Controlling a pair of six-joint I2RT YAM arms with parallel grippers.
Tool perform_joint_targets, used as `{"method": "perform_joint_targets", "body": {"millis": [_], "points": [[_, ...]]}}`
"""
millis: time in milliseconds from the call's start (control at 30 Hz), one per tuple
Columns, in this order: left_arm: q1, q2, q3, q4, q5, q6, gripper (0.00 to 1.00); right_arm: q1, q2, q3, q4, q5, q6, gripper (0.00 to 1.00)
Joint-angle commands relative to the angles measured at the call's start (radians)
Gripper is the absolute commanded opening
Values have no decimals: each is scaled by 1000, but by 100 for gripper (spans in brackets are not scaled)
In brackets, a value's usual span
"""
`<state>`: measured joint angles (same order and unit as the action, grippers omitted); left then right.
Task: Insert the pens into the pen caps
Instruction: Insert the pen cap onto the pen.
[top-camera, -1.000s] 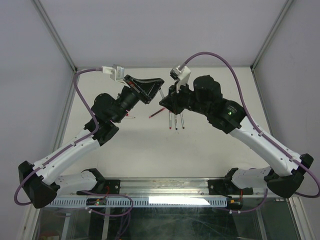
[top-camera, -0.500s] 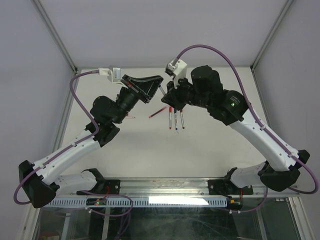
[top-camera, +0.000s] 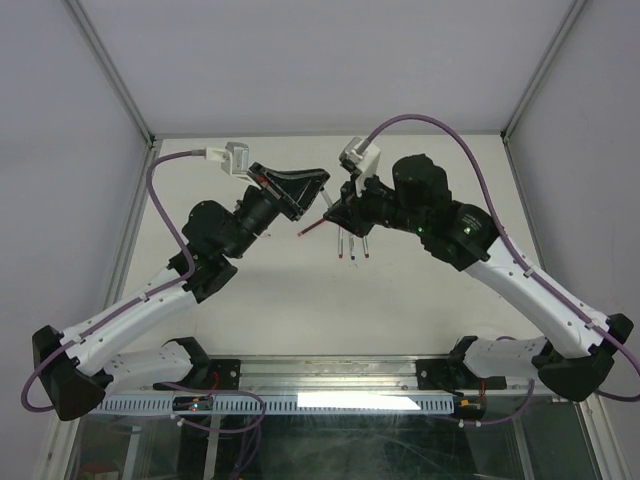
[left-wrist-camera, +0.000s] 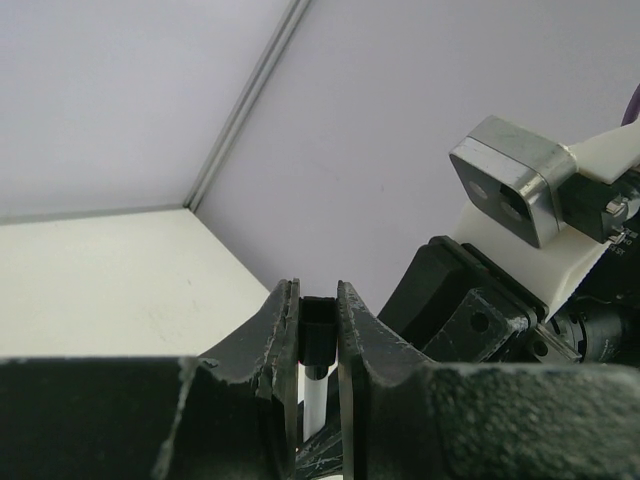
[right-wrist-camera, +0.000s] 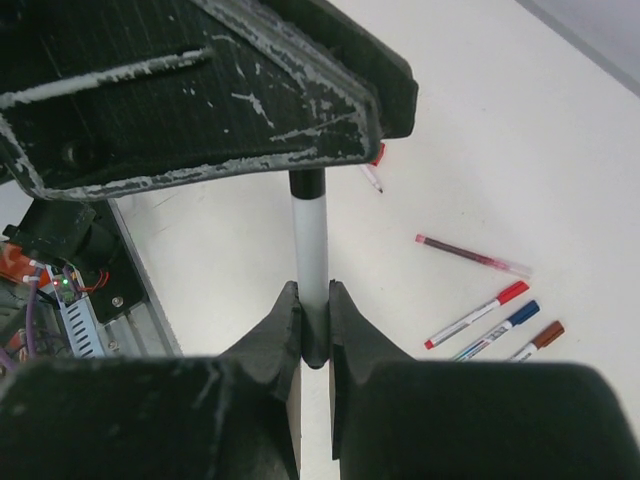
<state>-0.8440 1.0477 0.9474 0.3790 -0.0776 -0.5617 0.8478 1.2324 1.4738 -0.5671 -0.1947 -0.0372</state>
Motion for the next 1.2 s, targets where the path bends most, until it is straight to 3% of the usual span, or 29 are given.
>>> {"method": "perform_joint_targets", "body": {"millis": [0, 100, 533, 733, 967, 1167], "points": [[-90, 48, -65, -302, 282, -41, 0, -51, -105, -67, 593, 93, 78, 0], [-91, 61, -72, -299, 291, -40, 0, -51, -133, -132, 577, 81, 91, 0], [-88, 34, -97, -283, 221, -54, 37, -47, -214, -353, 460, -32, 196, 0], [-69, 19, -92, -282, 219, -56, 43, -41, -262, -473, 450, -32, 257, 0], [-37, -31, -83, -298, 194, -48, 54, -42, -299, -557, 381, 129, 347, 0], [21, -80, -68, -410, 125, -22, 59, -43, -308, -603, 263, 316, 424, 0]]}}
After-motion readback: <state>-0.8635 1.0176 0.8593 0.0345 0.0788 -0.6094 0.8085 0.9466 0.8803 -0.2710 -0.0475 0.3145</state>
